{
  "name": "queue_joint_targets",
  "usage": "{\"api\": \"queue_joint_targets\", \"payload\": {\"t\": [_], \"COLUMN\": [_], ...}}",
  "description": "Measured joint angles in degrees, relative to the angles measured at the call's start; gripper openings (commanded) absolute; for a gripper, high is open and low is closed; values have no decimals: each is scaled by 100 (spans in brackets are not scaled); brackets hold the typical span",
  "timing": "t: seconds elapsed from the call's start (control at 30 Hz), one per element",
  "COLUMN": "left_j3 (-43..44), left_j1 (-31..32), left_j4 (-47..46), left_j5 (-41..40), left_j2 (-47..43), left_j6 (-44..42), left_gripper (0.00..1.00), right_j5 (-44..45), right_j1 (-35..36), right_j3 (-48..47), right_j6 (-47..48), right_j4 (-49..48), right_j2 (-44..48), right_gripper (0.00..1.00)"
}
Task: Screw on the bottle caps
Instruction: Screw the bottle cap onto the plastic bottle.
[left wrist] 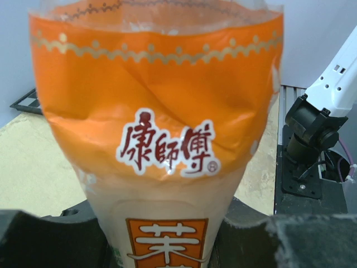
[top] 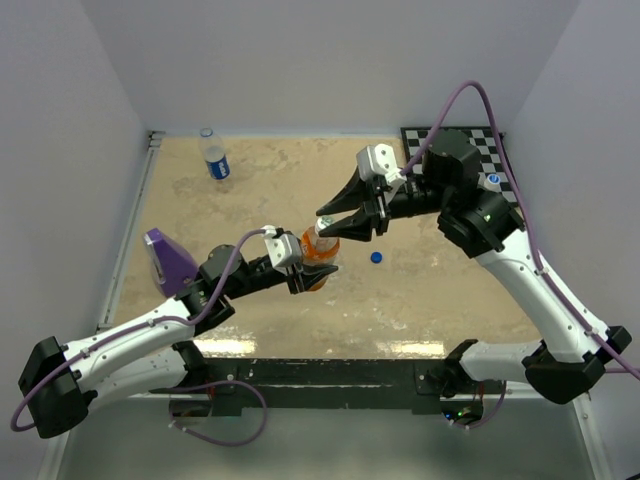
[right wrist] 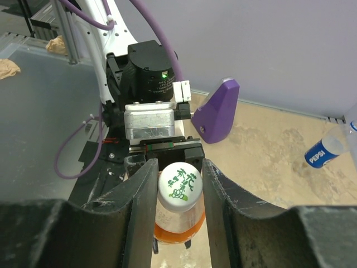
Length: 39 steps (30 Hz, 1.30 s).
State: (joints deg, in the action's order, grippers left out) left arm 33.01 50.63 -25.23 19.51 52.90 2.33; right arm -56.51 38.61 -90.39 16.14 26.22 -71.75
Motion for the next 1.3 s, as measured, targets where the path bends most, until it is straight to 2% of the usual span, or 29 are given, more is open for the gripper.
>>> {"api": "queue_joint_targets", "payload": {"t": [0.3, 0.67, 0.87, 1.1, 1.2, 1.3], "left_j3": [70, 474, 605, 608, 605, 597], "left_j1": [-4, -74, -74, -39, 142, 481], "left_j4": [273, 1377, 1864, 1902, 1895, 1888], "left_j5": [9, -243, -417, -782, -1217, -1987], "left_j2": [4, 48, 50, 46, 44, 44], "left_j6": [-105, -516, -654, -649, -662, -671], "left_gripper": [15, 13, 13, 14, 14, 14], "right_j5": [9, 407, 612, 931, 1095, 1333], "right_j1": [-7, -39, -55, -48, -44, -33], "right_j3": [-44, -562, -629, -562, -468, -345], "right_j6": [42, 341, 387, -61, -474, -927], "right_j4": [122, 1069, 1370, 1172, 1032, 855], "right_j2": [-101, -463, -531, -555, -540, -487], "right_gripper": [18, 0, 0, 0, 0, 0]}}
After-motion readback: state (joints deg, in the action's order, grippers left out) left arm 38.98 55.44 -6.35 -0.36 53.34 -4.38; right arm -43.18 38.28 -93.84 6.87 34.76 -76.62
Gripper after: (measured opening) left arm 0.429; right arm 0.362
